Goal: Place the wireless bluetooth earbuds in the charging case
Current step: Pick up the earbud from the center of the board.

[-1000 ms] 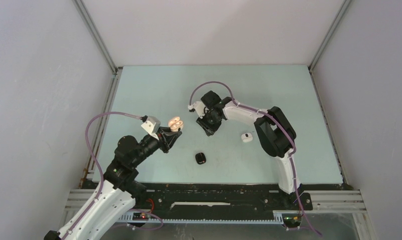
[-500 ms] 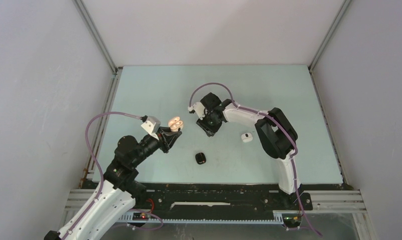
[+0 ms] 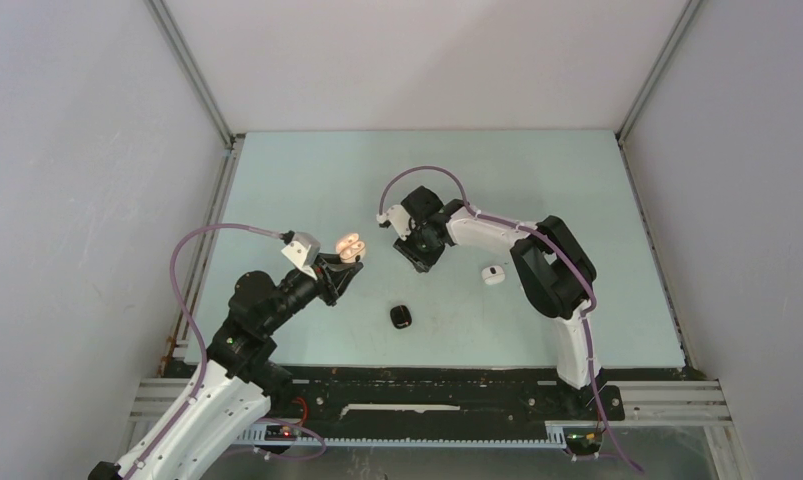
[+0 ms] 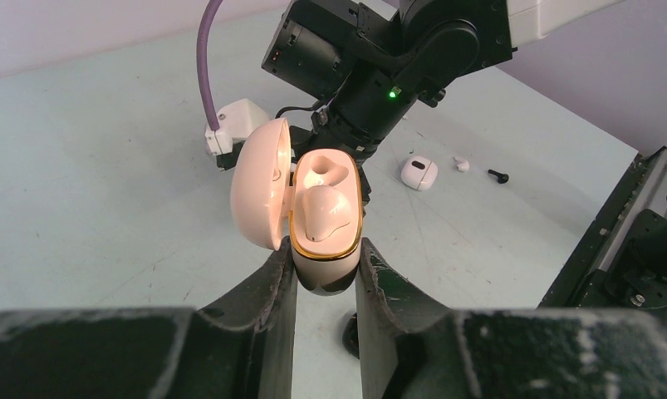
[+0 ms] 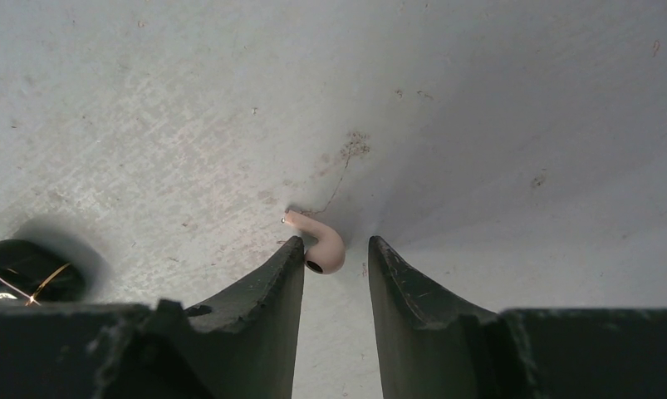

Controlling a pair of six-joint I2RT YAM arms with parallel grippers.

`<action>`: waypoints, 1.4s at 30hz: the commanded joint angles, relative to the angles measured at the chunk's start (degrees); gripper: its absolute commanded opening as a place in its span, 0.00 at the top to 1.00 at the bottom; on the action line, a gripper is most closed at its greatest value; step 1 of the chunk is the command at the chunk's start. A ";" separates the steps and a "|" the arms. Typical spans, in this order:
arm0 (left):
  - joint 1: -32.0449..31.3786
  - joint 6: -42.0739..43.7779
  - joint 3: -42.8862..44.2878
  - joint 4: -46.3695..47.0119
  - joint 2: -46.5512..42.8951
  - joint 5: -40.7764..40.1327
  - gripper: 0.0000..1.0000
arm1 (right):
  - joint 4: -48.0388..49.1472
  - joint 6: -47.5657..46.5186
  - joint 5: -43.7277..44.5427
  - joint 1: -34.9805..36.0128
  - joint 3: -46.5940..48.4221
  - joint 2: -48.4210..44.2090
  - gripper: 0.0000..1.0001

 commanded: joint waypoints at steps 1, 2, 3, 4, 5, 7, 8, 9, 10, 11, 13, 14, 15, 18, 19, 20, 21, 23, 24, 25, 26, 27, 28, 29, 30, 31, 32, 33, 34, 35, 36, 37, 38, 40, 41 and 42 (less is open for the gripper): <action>0.49 0.74 0.47 2.84 -0.33 1.08 0.99 | -1.21 -0.44 0.69 0.26 -1.36 0.47 0.63; 0.49 0.74 0.47 2.84 -0.33 1.08 0.99 | -1.21 -0.46 0.64 0.26 -1.36 0.49 0.64; 0.49 0.71 0.55 2.84 -0.33 1.07 0.99 | -1.21 -0.46 0.53 0.37 -1.36 0.55 0.65; 0.49 0.73 0.55 2.84 -0.33 1.08 0.99 | -1.21 -0.46 0.47 0.41 -1.36 0.60 0.66; 0.49 0.73 0.56 2.84 -0.33 1.09 0.99 | -1.21 -0.46 0.38 0.39 -1.36 0.68 0.67; 0.49 0.74 0.48 2.84 -0.40 1.10 0.99 | -1.21 -0.44 0.21 0.44 -1.41 0.73 0.69; 0.49 0.74 0.47 2.84 -0.42 1.08 0.99 | -1.16 -0.48 0.12 0.53 -1.52 0.74 0.70; 0.49 0.74 0.47 2.84 -0.48 1.03 0.99 | -1.13 -0.61 0.08 0.66 -1.61 0.78 0.72; 0.49 0.69 0.47 2.84 -0.50 1.05 0.99 | -1.10 -0.75 -0.01 0.73 -1.51 0.84 0.74; 0.49 0.73 0.47 2.84 -0.51 1.06 0.99 | -1.14 -0.85 0.03 0.84 -1.59 0.74 0.76; 0.49 0.74 0.47 2.84 -0.50 1.07 0.99 | -1.14 -1.02 0.11 0.94 -1.54 0.52 0.80; 0.49 0.74 0.47 2.84 -0.55 1.12 0.99 | -1.13 -1.12 0.22 0.95 -1.56 0.29 0.81; 0.54 0.74 0.47 2.84 -0.59 1.09 0.99 | -1.20 -1.27 0.39 0.97 -1.54 -0.02 0.84; 0.58 0.74 0.47 2.84 -0.68 1.02 0.99 | -1.46 -2.32 1.87 0.97 -1.62 -1.96 0.91; 0.58 0.74 0.48 2.84 -0.67 0.97 0.99 | -1.66 -2.84 2.92 1.00 -1.75 -2.98 0.93; 0.58 0.71 0.55 2.84 -0.56 0.97 0.99 | -1.84 -3.54 3.46 0.97 -1.95 -4.14 0.97; 0.58 0.67 0.56 2.91 -0.47 0.99 0.99 | -1.96 -4.19 4.23 1.02 -2.35 -5.50 1.00; 0.58 0.52 0.56 3.22 -0.27 1.23 0.99 | -1.79 -6.35 6.26 0.87 -3.99 -8.92 1.00; 0.58 0.48 0.56 3.46 -0.10 1.34 0.99 | -1.61 -8.29 7.12 0.80 -4.87 -10.66 1.00; 0.58 0.40 0.63 3.60 0.08 1.44 0.99 | -1.67 -9.88 8.16 0.74 -5.48 -12.44 1.00; 0.66 0.39 0.71 3.75 0.37 1.59 0.99 | -2.08 -11.91 9.19 0.65 -5.82 -13.93 1.00; 0.71 0.32 0.85 3.88 0.66 1.78 0.99 | -2.76 -13.89 9.75 0.51 -5.85 -15.42 1.00; 0.75 0.22 0.97 4.04 0.90 2.05 0.99 | -3.36 -16.41 11.22 0.37 -5.85 -17.00 1.00; 0.83 0.13 1.12 4.18 1.10 2.19 0.99 | -3.96 -19.10 11.99 0.24 -5.85 -18.58 1.00; 0.84 0.12 1.29 4.24 1.22 2.18 0.99 | -4.33 -21.99 13.12 0.13 -5.91 -20.04 1.00; 0.91 0.12 1.41 4.37 1.17 2.03 0.99 | -4.18 -24.62 14.29 -0.10 -5.98 -21.94 1.00; 0.93 0.00 1.51 4.77 1.04 1.72 0.99 | -3.86 -27.15 15.10 -0.36 -5.94 -23.30 1.00; 0.93 -0.24 1.45 5.30 0.87 1.62 0.99 | -3.52 -29.88 15.58 -0.59 -5.93 -24.55 1.00; 0.98 -0.50 1.44 5.96 0.82 1.61 0.99 | -2.79 -32.17 16.19 -0.84 -5.99 -25.85 1.00; 1.02 -0.80 1.56 6.45 0.98 1.64 0.99 | -1.86 -34.50 16.92 -0.95 -5.98 -27.03 1.00; 0.98 -1.20 1.90 6.79 1.32 1.95 0.99 | -0.96 -36.73 17.39 -1.12 -5.98 -28.36 1.00; 1.01 -1.59 2.34 7.02 2.07 2.41 0.99 | -0.02 -38.80 17.65 -1.15 -6.02 -29.56 1.00; 0.94 -2.01 2.94 7.25 2.65 2.92 0.99 | 0.85 -40.90 17.90 -1.08 -6.00 -30.97 1.00; 0.86 -2.67 4.15 7.85 4.10 4.20 0.99 | 3.31 -43.93 18.09 -0.84 -5.99 -33.67 1.00; 0.70 -2.99 4.87 8.37 4.67 4.32 0.99 | 4.24 -45.25 17.97 -0.48 -5.94 -35.20 1.00; 0.49 -3.25 5.23 9.14 5.34 4.27 0.99 | 5.17 -46.80 17.84 -0.10 -5.93 -36.66 1.00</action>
